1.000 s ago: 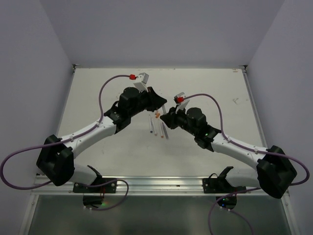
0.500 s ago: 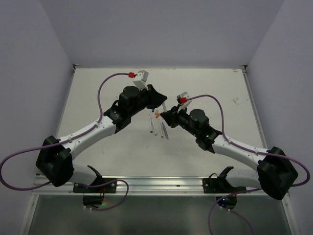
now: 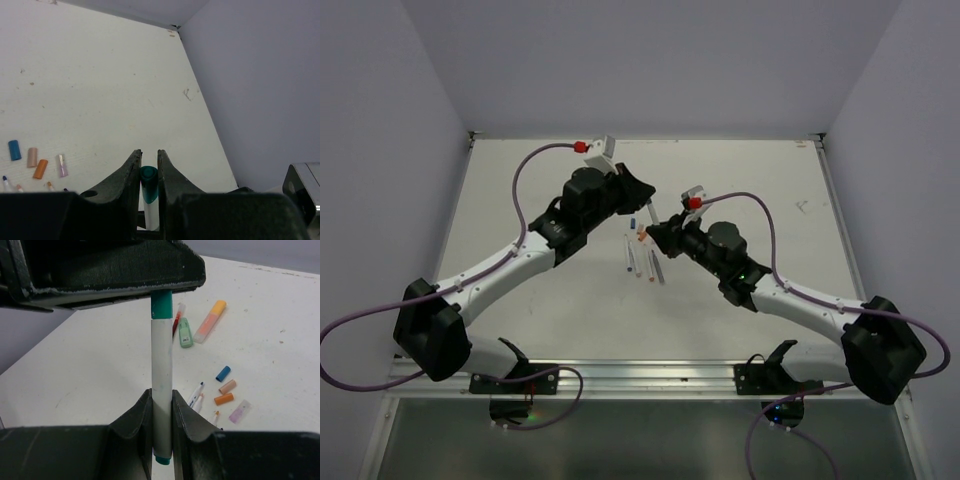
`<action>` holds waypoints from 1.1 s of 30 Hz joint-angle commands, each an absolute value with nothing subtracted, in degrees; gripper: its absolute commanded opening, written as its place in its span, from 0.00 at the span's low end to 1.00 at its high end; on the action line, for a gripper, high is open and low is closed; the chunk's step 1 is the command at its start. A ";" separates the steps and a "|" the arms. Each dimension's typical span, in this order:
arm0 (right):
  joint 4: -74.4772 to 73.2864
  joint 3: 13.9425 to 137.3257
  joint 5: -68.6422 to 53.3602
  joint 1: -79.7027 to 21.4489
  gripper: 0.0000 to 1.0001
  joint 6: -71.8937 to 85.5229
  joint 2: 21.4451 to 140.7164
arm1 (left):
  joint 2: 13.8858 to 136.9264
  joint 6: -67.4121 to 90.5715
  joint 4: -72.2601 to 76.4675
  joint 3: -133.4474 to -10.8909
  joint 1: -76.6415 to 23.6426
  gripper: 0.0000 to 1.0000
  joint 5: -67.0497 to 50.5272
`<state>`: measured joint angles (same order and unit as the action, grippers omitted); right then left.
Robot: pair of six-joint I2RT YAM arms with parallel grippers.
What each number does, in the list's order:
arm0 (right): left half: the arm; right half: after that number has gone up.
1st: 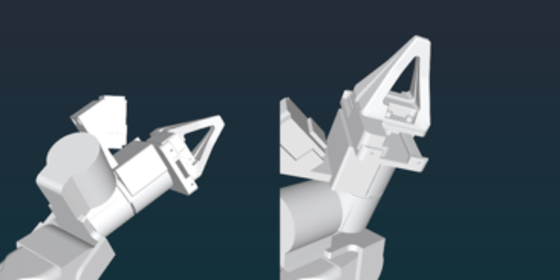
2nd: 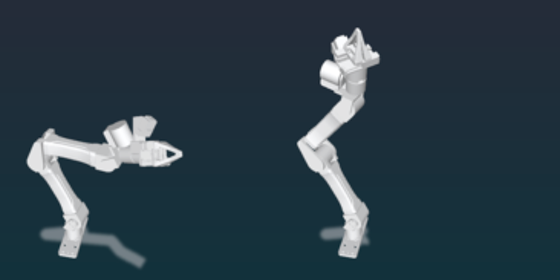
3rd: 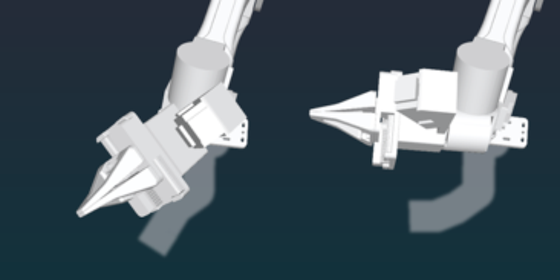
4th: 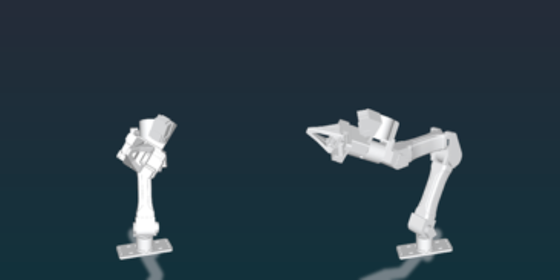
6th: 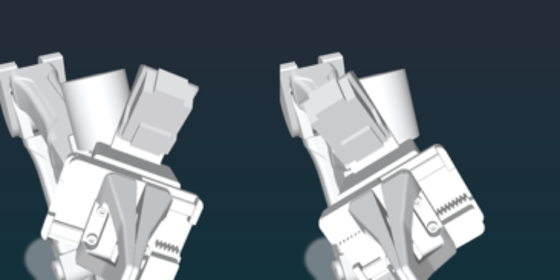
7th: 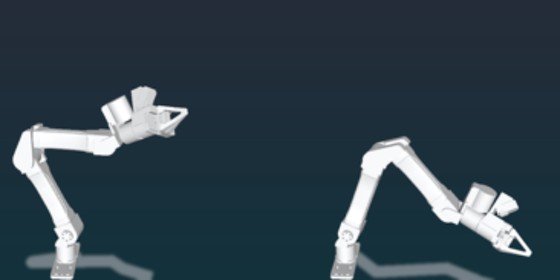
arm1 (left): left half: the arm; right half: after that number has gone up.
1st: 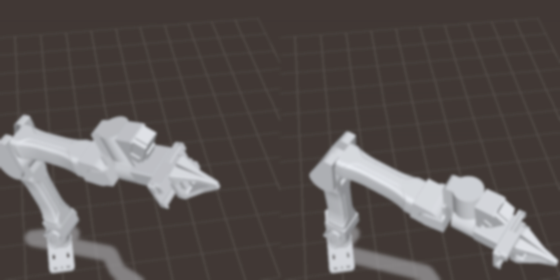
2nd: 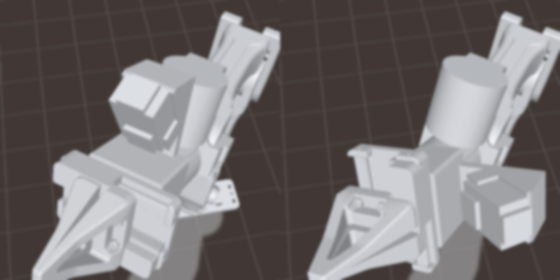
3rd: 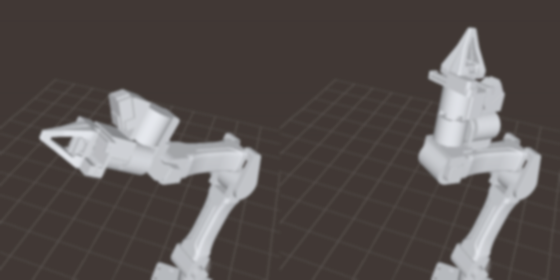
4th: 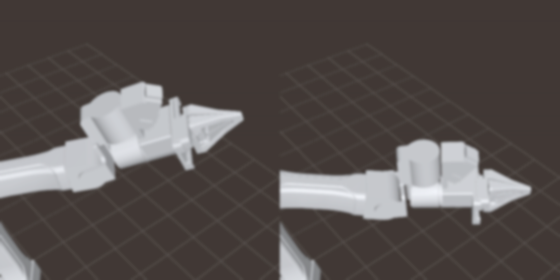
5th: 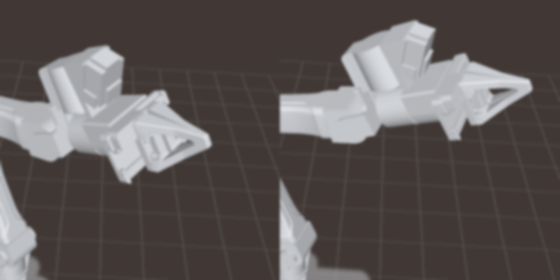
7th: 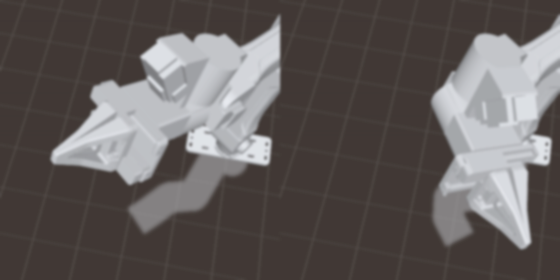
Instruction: Open the pen caps
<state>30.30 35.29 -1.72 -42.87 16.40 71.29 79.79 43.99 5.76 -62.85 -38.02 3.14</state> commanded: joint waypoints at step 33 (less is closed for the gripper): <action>8.61 46.04 -13.97 -44.21 0.00 20.48 64.07 | 75.41 37.88 17.83 -62.76 -26.81 0.80 -31.37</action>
